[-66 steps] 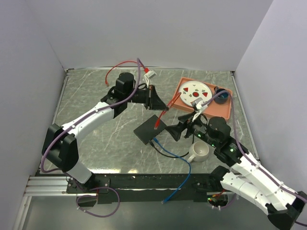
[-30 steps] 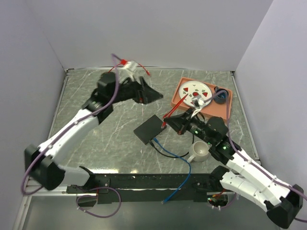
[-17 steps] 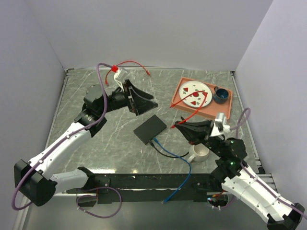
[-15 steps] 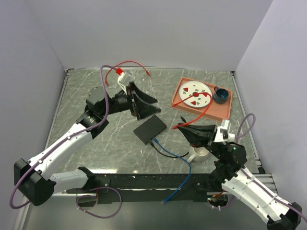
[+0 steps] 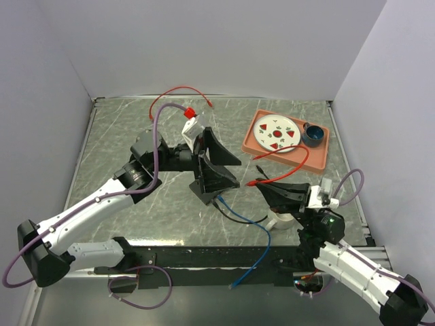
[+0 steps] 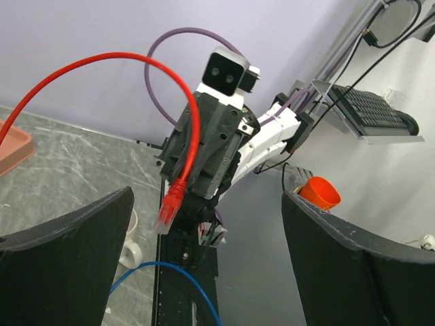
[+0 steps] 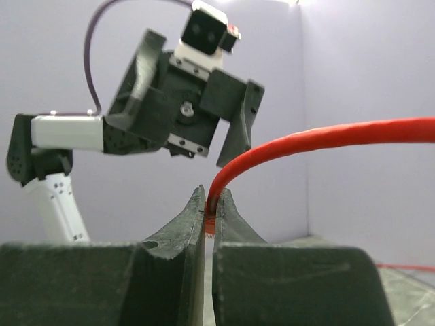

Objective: Insert the plug into the switch port

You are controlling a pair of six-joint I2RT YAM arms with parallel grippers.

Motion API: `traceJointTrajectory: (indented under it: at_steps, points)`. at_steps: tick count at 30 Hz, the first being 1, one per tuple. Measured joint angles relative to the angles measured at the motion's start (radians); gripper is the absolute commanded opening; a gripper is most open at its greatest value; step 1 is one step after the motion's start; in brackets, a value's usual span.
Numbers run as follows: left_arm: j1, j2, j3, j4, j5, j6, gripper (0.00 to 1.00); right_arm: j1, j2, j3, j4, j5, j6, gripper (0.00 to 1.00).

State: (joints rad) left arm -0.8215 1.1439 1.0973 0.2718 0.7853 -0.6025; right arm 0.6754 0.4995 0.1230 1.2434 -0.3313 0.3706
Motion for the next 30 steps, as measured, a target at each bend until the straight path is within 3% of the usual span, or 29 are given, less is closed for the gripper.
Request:
traceJointTrajectory:
  at_steps: [13,22,27,30]
  points:
    - [-0.044,0.051,0.003,-0.036,0.000,0.042,0.88,0.000,0.011,0.008,0.022,-0.054,0.064,0.00]
    - [-0.061,0.117,0.003,-0.039,0.002,0.040,0.73,0.000,-0.005,0.021,0.028,-0.056,0.085,0.00]
    - [-0.082,0.145,0.018,-0.060,0.004,0.042,0.53,0.000,-0.014,0.021,0.029,-0.054,0.085,0.00]
    - [-0.092,0.150,0.023,-0.060,0.013,0.039,0.31,-0.002,-0.014,0.021,0.027,-0.047,0.085,0.00]
